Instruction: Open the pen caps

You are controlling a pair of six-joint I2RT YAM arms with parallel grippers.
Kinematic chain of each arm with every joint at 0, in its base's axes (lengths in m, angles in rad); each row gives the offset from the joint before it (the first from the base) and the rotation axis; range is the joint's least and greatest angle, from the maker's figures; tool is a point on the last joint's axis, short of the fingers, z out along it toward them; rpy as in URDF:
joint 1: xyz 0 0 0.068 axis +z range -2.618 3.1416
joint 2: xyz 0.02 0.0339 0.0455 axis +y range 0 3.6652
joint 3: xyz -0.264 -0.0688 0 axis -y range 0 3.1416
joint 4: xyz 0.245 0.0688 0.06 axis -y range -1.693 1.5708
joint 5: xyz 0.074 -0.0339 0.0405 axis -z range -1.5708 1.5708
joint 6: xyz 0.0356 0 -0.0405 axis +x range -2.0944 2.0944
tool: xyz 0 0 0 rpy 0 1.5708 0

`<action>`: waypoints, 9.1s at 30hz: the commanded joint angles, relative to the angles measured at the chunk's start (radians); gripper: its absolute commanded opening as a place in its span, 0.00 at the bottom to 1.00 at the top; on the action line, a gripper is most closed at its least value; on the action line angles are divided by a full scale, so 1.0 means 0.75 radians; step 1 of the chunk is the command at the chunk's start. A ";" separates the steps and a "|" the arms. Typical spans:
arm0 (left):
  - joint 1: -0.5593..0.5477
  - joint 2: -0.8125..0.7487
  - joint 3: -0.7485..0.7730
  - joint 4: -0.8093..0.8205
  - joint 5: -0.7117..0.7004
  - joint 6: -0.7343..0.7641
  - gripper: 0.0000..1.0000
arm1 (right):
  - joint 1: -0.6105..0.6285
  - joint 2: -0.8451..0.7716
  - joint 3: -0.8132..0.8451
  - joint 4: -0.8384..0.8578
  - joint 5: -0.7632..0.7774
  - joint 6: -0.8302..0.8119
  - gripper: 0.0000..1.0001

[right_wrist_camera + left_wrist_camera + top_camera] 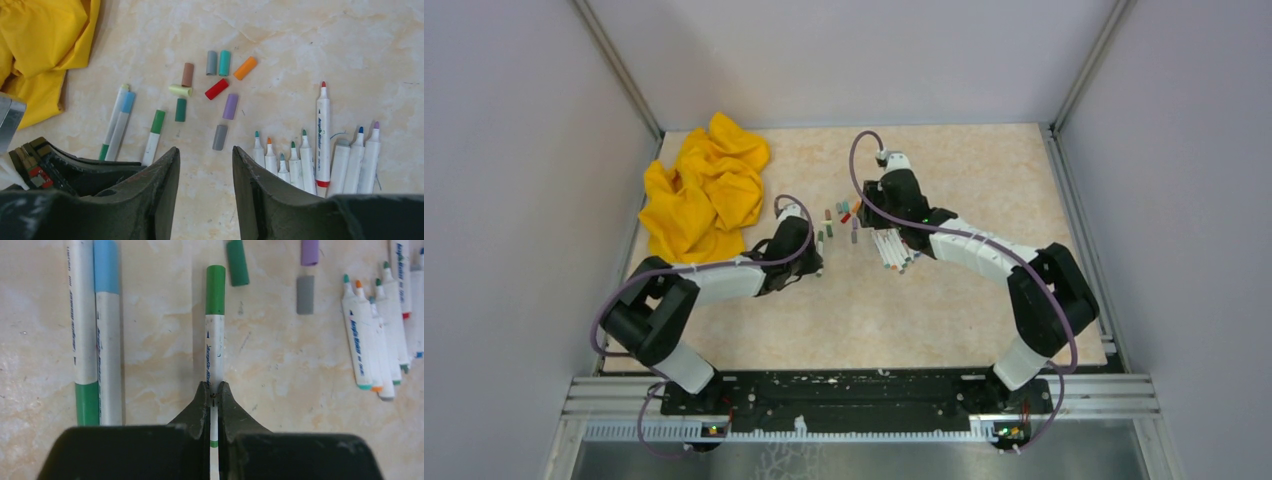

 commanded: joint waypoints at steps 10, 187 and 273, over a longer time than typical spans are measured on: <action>-0.018 -0.237 -0.182 0.478 0.287 0.104 0.00 | -0.033 -0.037 -0.049 0.195 -0.252 0.064 0.54; -0.312 -0.364 -0.183 0.092 -0.336 -0.140 0.00 | -0.022 0.609 0.478 0.147 -0.213 -0.041 0.33; 0.051 0.081 0.395 -0.587 -0.227 0.090 0.51 | -0.156 -0.106 -0.089 0.289 -0.126 0.026 0.53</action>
